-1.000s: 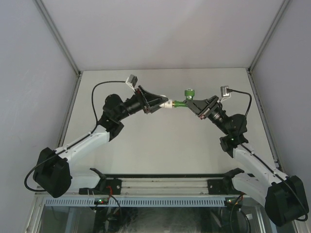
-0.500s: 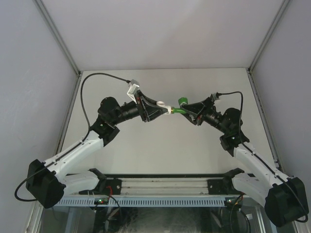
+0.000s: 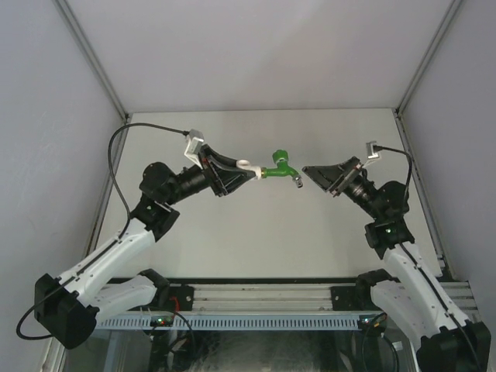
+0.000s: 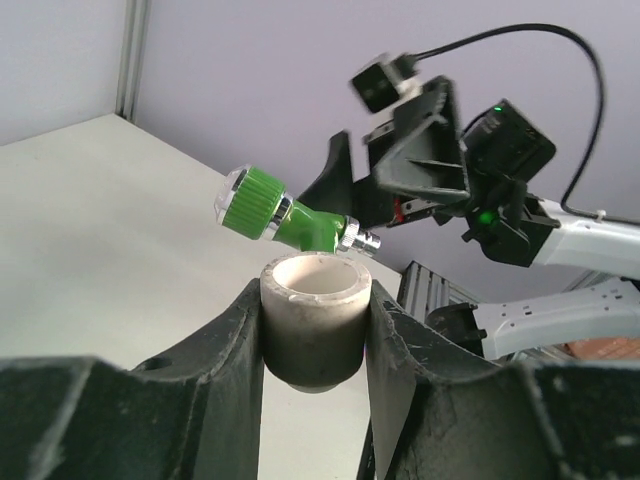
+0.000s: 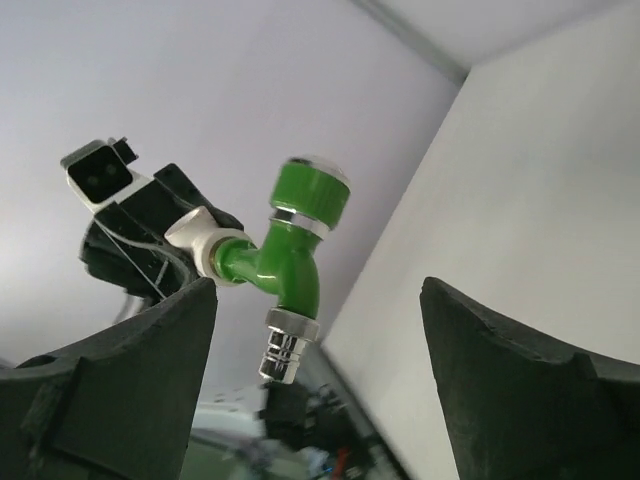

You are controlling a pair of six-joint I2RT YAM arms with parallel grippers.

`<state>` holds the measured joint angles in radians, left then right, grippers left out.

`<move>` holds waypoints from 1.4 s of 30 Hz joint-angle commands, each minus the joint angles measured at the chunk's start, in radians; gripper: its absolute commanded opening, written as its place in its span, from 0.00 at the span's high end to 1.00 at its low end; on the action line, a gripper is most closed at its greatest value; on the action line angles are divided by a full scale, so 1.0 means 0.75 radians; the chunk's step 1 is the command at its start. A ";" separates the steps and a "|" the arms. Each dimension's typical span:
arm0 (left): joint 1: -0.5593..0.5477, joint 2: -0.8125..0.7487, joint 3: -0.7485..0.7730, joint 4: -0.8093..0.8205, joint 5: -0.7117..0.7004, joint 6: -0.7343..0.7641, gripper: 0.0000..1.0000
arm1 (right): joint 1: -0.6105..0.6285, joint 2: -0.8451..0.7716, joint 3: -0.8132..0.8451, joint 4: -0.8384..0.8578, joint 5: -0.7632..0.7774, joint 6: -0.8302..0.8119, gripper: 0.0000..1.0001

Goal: Install the water faucets

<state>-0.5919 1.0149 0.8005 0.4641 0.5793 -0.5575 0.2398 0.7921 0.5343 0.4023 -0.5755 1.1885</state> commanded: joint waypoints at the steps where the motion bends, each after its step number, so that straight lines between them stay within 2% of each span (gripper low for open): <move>1: 0.027 -0.099 -0.023 -0.001 -0.034 -0.054 1.00 | -0.028 -0.165 0.064 0.097 0.077 -0.691 0.18; 3: 0.039 -0.121 -0.019 -0.041 -0.031 -0.083 1.00 | -0.014 -0.208 0.063 0.083 0.065 -1.044 0.18; 5: 0.051 -0.137 -0.014 -0.063 -0.016 -0.133 1.00 | 0.010 -0.239 0.063 0.030 -0.021 -1.468 0.13; 8: 0.064 -0.150 -0.007 -0.077 0.016 -0.210 1.00 | 0.070 -0.265 0.063 -0.169 -0.137 -2.094 0.09; 10: 0.070 -0.152 0.000 -0.088 0.050 -0.247 1.00 | 0.116 -0.264 0.061 -0.271 -0.132 -2.372 0.09; 12: 0.072 -0.155 0.006 -0.107 0.065 -0.271 1.00 | 0.143 -0.264 0.050 -0.300 -0.131 -2.512 0.09; 17: 0.072 -0.127 0.021 -0.120 0.130 -0.344 1.00 | 0.269 -0.250 0.006 -0.147 -0.092 -2.668 0.10; 21: 0.073 -0.089 0.035 -0.103 0.176 -0.421 1.00 | 0.400 -0.178 0.043 -0.153 -0.093 -2.749 0.12; 25: 0.072 -0.062 0.032 -0.052 0.199 -0.484 1.00 | 0.464 -0.114 0.059 -0.066 -0.138 -2.718 0.24; 30: 0.072 -0.058 0.032 -0.020 0.218 -0.493 1.00 | 0.472 -0.071 0.148 -0.191 -0.181 -2.665 0.56; 33: 0.072 -0.051 0.039 -0.019 0.244 -0.463 1.00 | 0.455 -0.063 0.203 -0.254 -0.224 -2.522 0.75; 34: 0.072 -0.050 0.041 -0.018 0.253 -0.445 1.00 | 0.441 -0.060 0.219 -0.258 -0.245 -2.447 0.90; 35: 0.072 -0.048 0.041 -0.019 0.261 -0.424 1.00 | 0.423 -0.052 0.240 -0.256 -0.276 -2.358 0.97; 37: 0.071 -0.041 0.044 -0.021 0.271 -0.373 1.00 | 0.375 -0.026 0.278 -0.244 -0.385 -2.145 1.00; 39: 0.070 -0.037 0.048 -0.024 0.299 -0.300 1.00 | 0.326 0.013 0.309 -0.187 -0.520 -1.808 1.00; 42: 0.070 -0.055 0.048 -0.051 0.317 -0.100 1.00 | 0.287 0.103 0.347 -0.027 -0.581 -1.183 1.00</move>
<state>-0.5388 0.9836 0.7956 0.4122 0.7528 -0.8299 0.4877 0.8188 0.7074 0.1783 -0.8597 -0.3408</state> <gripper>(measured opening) 0.417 0.262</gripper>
